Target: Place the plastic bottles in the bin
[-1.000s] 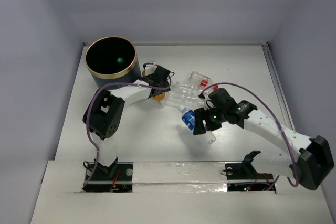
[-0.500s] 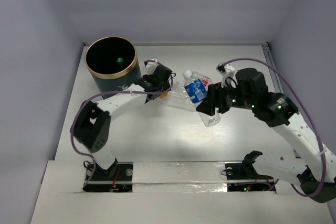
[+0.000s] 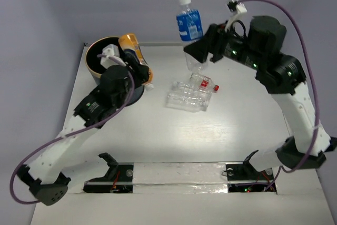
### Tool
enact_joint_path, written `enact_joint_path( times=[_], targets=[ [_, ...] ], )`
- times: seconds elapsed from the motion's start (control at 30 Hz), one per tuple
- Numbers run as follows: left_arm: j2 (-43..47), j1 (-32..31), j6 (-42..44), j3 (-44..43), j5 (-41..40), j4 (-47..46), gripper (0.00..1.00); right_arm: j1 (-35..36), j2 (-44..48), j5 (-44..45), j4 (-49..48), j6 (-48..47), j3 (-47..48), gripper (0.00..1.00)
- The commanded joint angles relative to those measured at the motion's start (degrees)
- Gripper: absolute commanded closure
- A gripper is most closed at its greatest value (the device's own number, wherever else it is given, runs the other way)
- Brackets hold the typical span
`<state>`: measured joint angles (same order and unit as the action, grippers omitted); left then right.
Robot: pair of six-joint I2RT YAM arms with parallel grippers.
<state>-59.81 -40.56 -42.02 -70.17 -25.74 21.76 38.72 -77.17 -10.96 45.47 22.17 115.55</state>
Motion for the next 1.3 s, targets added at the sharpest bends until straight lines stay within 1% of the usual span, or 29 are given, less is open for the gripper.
enact_joint_path(
  times=[0.0, 0.03, 0.07, 0.1, 0.13, 0.2, 0.23, 0.27, 0.3, 0.33, 0.37, 0.4, 0.47, 0.53, 0.57, 0.63, 0.7, 0.73, 0.77, 0.8, 0.9, 0.93, 1.0, 1.03, 1.07, 1.1, 1.17, 1.27],
  targets=[
    [5.4, -0.3, -0.1, -5.5, -4.8, 5.6, 0.67, 0.5, -9.0, -3.2, -6.0, -0.9, 9.2, 0.43],
    [5.7, -0.3, 0.4, -8.8, -5.7, 6.7, 0.67, 0.5, -11.5, -4.5, -8.5, -0.1, 12.8, 0.43],
    [6.0, -0.3, 1.4, -10.6, -7.7, 9.1, 0.67, 0.5, -15.8, -7.3, -10.6, 2.1, 13.9, 0.43],
    [6.0, -0.3, 1.9, -12.5, -8.9, 10.2, 0.67, 0.5, -17.6, -8.8, -13.3, 3.7, 14.4, 0.43],
    [6.1, -0.3, 2.5, -16.1, -10.1, 11.3, 0.67, 0.5, -19.4, -11.3, -19.3, 7.1, 14.6, 0.43],
    [6.5, -0.3, 4.0, -19.0, -13.5, 14.2, 0.67, 1.0, -24.6, -14.1, -27.2, 10.7, 14.1, 0.43],
    [6.7, -0.3, 4.5, -21.1, -14.9, 14.6, 0.67, 1.0, -26.6, -15.1, -33.3, 12.1, 14.6, 0.43],
    [7.1, -0.3, 4.8, -22.2, -17.1, 16.2, 0.67, 2.0, -31.4, -15.3, -34.8, 14.1, 18.2, 0.43],
    [7.1, -0.3, 5.4, -23.2, -17.9, 16.8, 0.67, 2.6, -34.0, -15.3, -36.8, 14.8, 20.9, 0.43],
    [7.0, -0.3, 6.0, -25.3, -18.7, 17.4, 0.67, 3.8, -36.8, -15.4, -37.5, 15.4, 23.8, 0.43],
    [6.8, -0.3, 6.4, -26.4, -20.1, 18.7, 0.67, 4.4, -39.5, -15.1, -37.8, 16.6, 29.9, 0.42],
    [6.5, -0.3, 7.8, -27.6, -20.8, 19.2, 0.67, 5.0, -44.3, -14.8, -38.4, 17.2, 32.3, 0.42],
    [5.7, -0.3, 9.1, -30.9, -22.8, 20.0, 0.67, 5.8, -47.5, -13.1, -43.3, 20.6, 34.0, 0.42],
    [5.1, -0.3, 11.3, -33.7, -23.4, 19.8, 0.67, 5.8, -50.5, -11.4, -48.8, 23.4, 32.5, 0.42],
    [4.6, -0.3, 12.0, -34.3, -24.0, 19.6, 0.67, 5.8, -51.4, -9.4, -49.1, 24.3, 32.5, 0.42],
    [4.0, -0.3, 13.8, -35.0, -24.5, 19.2, 0.67, 5.8, -54.0, -8.6, -49.3, 24.6, 33.3, 0.37],
    [3.4, -0.3, 14.4, -34.4, -25.5, 18.6, 0.67, 5.8, -55.4, -8.9, -48.8, 24.2, 34.6, 0.30],
    [3.2, -0.3, 14.7, -33.5, -25.6, 18.1, 0.67, 5.8, -55.8, -8.9, -47.4, 23.7, 35.2, 0.23],
    [3.0, -0.3, 15.4, -33.0, -25.4, 16.4, 0.67, 5.8, -56.2, -8.8, -46.8, 22.6, 34.9, 0.20],
    [2.8, -0.3, 15.7, -32.6, -25.4, 15.5, 0.67, 5.8, -56.2, -8.6, -46.1, 22.0, 34.6, 0.14],
    [2.2, 1.3, 17.8, -30.6, -24.2, 11.1, 0.67, 5.8, -55.3, -8.6, -45.7, 20.5, 31.2, 0.09],
    [1.8, 2.7, 18.2, -30.2, -23.3, 10.3, 0.68, 5.8, -55.2, -8.6, -43.2, 19.9, 30.8, 0.07],
    [0.1, 5.6, 18.3, -30.0, -18.8, 9.3, 0.68, 5.8, -55.0, -8.6, -40.9, 17.8, 30.5, 0.05],
    [-0.4, 10.4, 18.2, -29.3, -16.1, 9.0, 0.69, 5.8, -54.7, -8.6, -40.6, 17.2, 30.1, 0.05],
    [-0.7, 13.4, 18.0, -28.5, -9.9, 7.7, 0.69, 5.8, -54.1, -8.7, -40.7, 16.5, 29.4, 0.05],
    [-1.0, 16.0, 17.9, -27.6, -7.3, 6.8, 0.69, 5.8, -52.4, -8.6, -41.2, 16.2, 27.1, 0.05],
    [-1.3, 18.0, 18.1, -24.9, -6.3, 4.6, 0.70, 5.8, -50.5, -8.6, -43.0, 15.7, 24.7, 0.05],
    [-3.4, 19.8, 19.2, -23.3, -4.1, 3.0, 0.69, 5.8, -46.6, -7.9, -42.5, 13.3, 21.8, 0.10]
  ],
)
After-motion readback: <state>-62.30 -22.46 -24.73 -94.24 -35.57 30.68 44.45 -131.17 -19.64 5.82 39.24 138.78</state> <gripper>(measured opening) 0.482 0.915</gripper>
